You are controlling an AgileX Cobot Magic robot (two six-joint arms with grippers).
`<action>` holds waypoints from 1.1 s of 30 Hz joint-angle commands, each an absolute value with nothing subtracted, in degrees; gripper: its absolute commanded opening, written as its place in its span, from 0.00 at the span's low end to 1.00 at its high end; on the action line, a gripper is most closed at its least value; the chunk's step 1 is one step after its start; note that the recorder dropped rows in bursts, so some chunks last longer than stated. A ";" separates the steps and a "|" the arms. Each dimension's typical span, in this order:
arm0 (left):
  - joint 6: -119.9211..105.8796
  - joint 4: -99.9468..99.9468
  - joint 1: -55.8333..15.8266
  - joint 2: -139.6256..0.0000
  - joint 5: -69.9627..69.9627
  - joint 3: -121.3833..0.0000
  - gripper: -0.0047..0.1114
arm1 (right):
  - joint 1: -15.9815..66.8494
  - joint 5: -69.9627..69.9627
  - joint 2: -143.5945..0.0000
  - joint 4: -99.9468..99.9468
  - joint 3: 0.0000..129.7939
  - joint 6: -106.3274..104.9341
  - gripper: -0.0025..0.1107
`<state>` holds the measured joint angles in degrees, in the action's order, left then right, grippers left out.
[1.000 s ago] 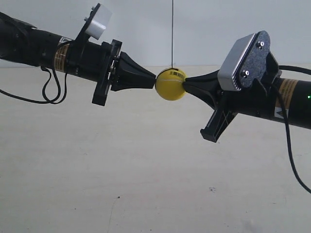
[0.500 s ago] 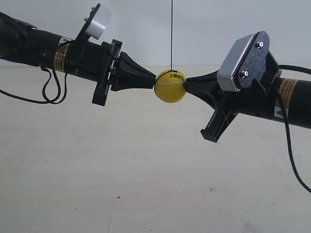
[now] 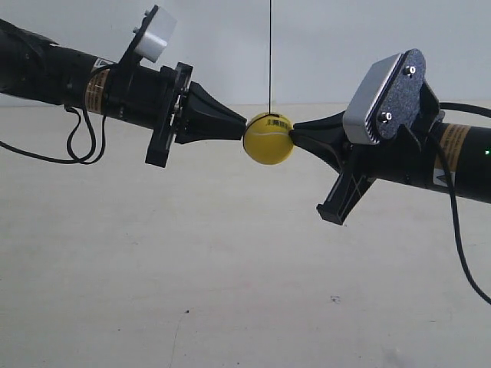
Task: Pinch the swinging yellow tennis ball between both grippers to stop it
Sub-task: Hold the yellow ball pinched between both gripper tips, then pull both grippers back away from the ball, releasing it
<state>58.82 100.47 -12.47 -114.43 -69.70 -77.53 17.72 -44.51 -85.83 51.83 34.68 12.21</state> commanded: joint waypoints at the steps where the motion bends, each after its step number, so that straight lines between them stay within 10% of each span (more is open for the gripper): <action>1: 58.59 99.95 -12.69 -114.35 -69.96 -77.21 0.08 | 17.67 -44.68 -85.83 51.75 34.90 12.14 0.02; 33: 60.04 99.95 -8.13 -114.35 -69.96 -77.21 0.08 | 17.67 -41.53 -85.83 51.75 34.90 11.66 0.02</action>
